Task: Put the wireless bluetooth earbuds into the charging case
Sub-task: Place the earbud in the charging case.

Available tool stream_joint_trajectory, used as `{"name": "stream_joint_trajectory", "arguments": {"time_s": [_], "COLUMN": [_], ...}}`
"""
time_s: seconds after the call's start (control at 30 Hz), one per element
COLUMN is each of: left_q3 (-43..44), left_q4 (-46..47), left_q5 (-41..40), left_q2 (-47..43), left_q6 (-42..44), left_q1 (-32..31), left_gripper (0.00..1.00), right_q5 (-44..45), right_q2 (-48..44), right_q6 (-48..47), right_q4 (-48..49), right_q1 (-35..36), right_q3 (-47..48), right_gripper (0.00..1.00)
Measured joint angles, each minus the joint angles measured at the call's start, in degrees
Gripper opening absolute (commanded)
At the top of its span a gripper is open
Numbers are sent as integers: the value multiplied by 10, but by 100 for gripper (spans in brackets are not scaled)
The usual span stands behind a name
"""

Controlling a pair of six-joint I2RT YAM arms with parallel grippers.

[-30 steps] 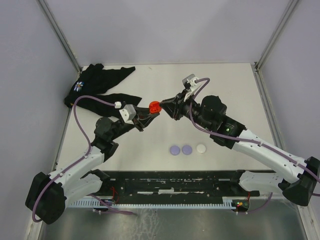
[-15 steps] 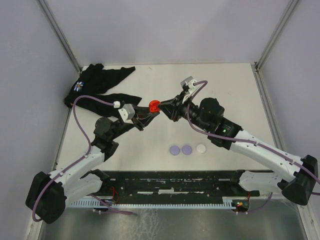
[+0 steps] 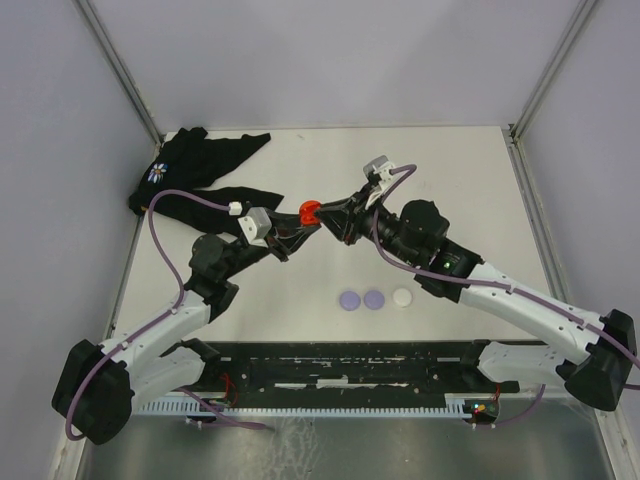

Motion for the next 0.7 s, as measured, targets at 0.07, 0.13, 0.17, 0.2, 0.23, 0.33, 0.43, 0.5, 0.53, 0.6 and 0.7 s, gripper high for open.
{"name": "stream_joint_trajectory", "arguments": {"time_s": [0.07,0.13,0.17,0.2,0.23,0.33,0.43,0.5,0.53,0.6,0.7], "left_q3": [0,0,0,0,0,0,0,0,0,0,1], "left_q4": [0,0,0,0,0,0,0,0,0,0,0], "left_q5": [0,0,1,1,2,5,10,10,10,9,7], "left_q2": [0,0,0,0,0,0,0,0,0,0,0], "left_q6": [0,0,0,0,0,0,0,-1,-1,-5,-15], "left_q1": [-1,-3,-3,-4,-4,-3,-3,-3,-3,-4,-3], "left_gripper": [3,3,3,3,3,3,3,3,3,3,3], "right_q5": [3,6,7,11,14,21,23,23,23,21,15], "right_q2": [-4,-8,-9,-11,-12,-14,-13,-13,-13,-12,-9], "right_q6": [0,0,0,0,0,0,0,0,0,1,3], "right_q4": [7,10,11,13,14,23,25,25,26,27,28], "right_q1": [0,0,0,0,0,0,0,0,0,0,0], "right_q3": [-5,-7,-7,-8,-9,-16,-20,-20,-20,-20,-21], "right_gripper": [14,14,14,14,14,14,14,14,14,14,14]}}
